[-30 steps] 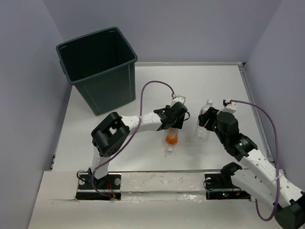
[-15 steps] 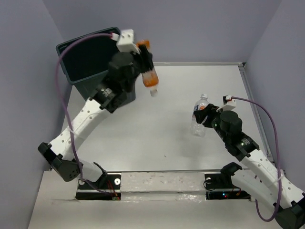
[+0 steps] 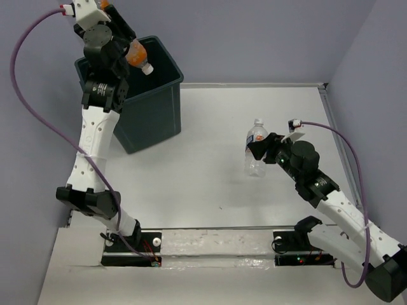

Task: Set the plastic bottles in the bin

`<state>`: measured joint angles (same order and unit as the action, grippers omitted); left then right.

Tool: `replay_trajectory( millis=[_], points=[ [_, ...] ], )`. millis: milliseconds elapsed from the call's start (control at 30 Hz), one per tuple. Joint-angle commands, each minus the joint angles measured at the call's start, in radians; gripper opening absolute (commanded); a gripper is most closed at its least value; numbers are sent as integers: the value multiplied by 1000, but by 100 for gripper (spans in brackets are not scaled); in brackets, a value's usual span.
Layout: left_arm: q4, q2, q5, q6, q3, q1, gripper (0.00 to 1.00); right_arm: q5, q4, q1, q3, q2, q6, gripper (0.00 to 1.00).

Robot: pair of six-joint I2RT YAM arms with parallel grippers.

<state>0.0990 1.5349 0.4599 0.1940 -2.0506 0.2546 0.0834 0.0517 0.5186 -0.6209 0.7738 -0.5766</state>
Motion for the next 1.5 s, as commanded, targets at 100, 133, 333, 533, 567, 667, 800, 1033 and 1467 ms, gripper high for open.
replay_trajectory(
  millis=[100, 133, 333, 533, 567, 667, 800, 1033, 1467],
  points=[
    [-10, 18, 28, 114, 112, -101, 99, -137, -206, 47, -235, 145, 35, 47],
    [-16, 4, 11, 123, 128, -101, 99, -143, -219, 57, -235, 165, 38, 47],
    [-160, -250, -179, 241, 409, -97, 99, -133, -332, 113, -419, 373, 102, 47],
    [-177, -519, -329, 272, 745, -37, 99, -172, -400, 144, -676, 551, 147, 47],
    [-174, -550, -389, 275, 817, -31, 99, -178, -391, 155, -718, 602, 155, 47],
    [-139, -666, -495, 275, 936, 3, 99, -178, -389, 167, -874, 698, 187, 48],
    [-136, -808, -627, 282, 1105, 46, 99, -189, -394, 185, -1057, 838, 190, 48],
    [-52, -926, -848, 259, 1377, 72, 99, -179, -408, 219, -1445, 1099, 227, 48],
    [-91, -927, -888, 245, 1491, 140, 99, 26, -702, 293, -2030, 1684, 440, 63]
  ],
)
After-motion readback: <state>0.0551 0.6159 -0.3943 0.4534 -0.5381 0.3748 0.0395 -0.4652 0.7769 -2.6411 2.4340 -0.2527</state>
